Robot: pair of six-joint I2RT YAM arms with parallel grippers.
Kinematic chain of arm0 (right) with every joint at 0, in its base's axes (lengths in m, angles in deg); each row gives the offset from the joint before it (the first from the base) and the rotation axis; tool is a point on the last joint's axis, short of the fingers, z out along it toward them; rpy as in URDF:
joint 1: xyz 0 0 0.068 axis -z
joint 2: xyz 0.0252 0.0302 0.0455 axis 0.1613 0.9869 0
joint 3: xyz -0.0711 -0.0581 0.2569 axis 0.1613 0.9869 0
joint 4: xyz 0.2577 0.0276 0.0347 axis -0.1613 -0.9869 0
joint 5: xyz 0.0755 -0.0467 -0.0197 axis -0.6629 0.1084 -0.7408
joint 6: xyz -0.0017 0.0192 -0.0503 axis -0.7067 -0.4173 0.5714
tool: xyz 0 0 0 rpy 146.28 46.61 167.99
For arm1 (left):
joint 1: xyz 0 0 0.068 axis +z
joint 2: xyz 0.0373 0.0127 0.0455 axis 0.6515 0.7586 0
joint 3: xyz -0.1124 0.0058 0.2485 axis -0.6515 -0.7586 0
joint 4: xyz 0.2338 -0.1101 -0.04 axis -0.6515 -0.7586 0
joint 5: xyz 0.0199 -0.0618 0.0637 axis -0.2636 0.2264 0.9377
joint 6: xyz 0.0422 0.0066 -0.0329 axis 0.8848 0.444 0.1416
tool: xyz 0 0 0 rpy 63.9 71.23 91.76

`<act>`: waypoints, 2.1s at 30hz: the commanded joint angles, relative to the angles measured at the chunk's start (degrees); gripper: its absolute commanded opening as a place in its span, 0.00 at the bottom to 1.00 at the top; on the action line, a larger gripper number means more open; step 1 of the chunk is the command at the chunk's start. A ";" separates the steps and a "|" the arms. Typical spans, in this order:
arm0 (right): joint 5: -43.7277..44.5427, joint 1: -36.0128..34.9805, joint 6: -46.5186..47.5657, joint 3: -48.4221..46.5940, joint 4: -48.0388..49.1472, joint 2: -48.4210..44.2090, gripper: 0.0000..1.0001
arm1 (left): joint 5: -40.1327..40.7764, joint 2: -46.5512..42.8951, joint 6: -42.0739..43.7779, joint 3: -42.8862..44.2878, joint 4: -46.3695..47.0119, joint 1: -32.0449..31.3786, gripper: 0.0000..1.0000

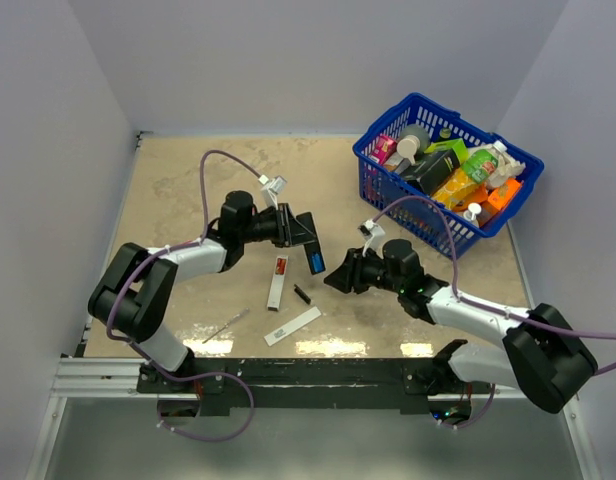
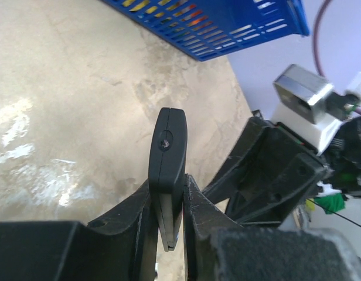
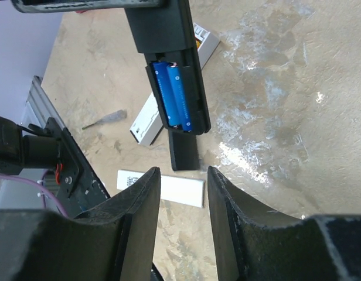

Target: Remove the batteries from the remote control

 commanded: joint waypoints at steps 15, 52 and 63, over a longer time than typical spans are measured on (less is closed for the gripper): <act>12.96 0.28 -0.32 -1.87 -15.62 -15.21 0.48 | 5.44 7.31 4.14 5.58 -1.65 -2.96 0.03; 21.24 0.28 2.75 -7.85 -32.68 -27.79 0.51 | 23.18 8.73 15.11 19.91 -31.43 -8.85 0.74; 19.39 0.19 2.31 -8.64 -32.94 -27.88 0.51 | 50.85 -7.43 13.09 20.00 -59.11 -7.53 0.75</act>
